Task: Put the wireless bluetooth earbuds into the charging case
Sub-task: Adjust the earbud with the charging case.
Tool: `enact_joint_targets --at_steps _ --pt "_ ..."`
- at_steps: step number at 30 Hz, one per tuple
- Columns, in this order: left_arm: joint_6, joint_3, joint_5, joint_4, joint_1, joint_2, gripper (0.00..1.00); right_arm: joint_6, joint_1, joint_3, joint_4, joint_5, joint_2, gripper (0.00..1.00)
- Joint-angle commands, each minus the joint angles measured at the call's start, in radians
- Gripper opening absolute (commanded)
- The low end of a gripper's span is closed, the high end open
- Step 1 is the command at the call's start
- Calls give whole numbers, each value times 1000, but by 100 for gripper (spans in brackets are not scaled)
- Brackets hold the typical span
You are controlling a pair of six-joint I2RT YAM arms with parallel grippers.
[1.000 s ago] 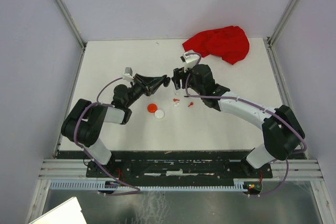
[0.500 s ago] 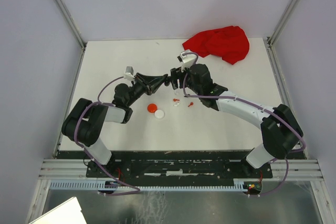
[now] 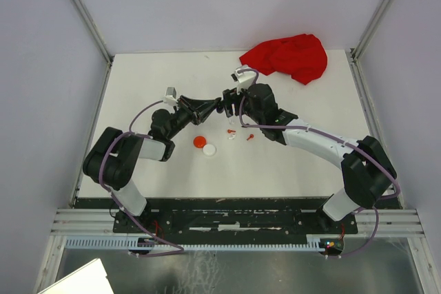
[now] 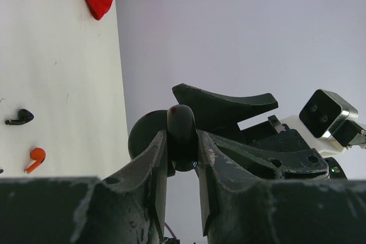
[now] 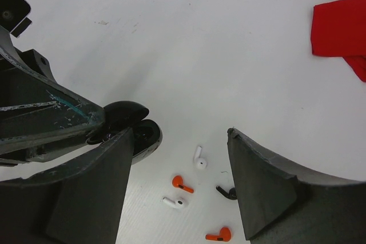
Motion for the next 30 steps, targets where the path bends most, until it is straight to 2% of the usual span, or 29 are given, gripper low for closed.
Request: enact_joint_targets --at_steps 1,18,30 --pt "38 32 18 49 -8 3 3 -7 8 42 35 -6 -2 74" --pt "32 30 27 58 -8 -3 3 -37 8 38 44 -77 -5 75" --pt "32 29 25 56 -8 -8 3 -37 8 39 40 -69 -9 75"
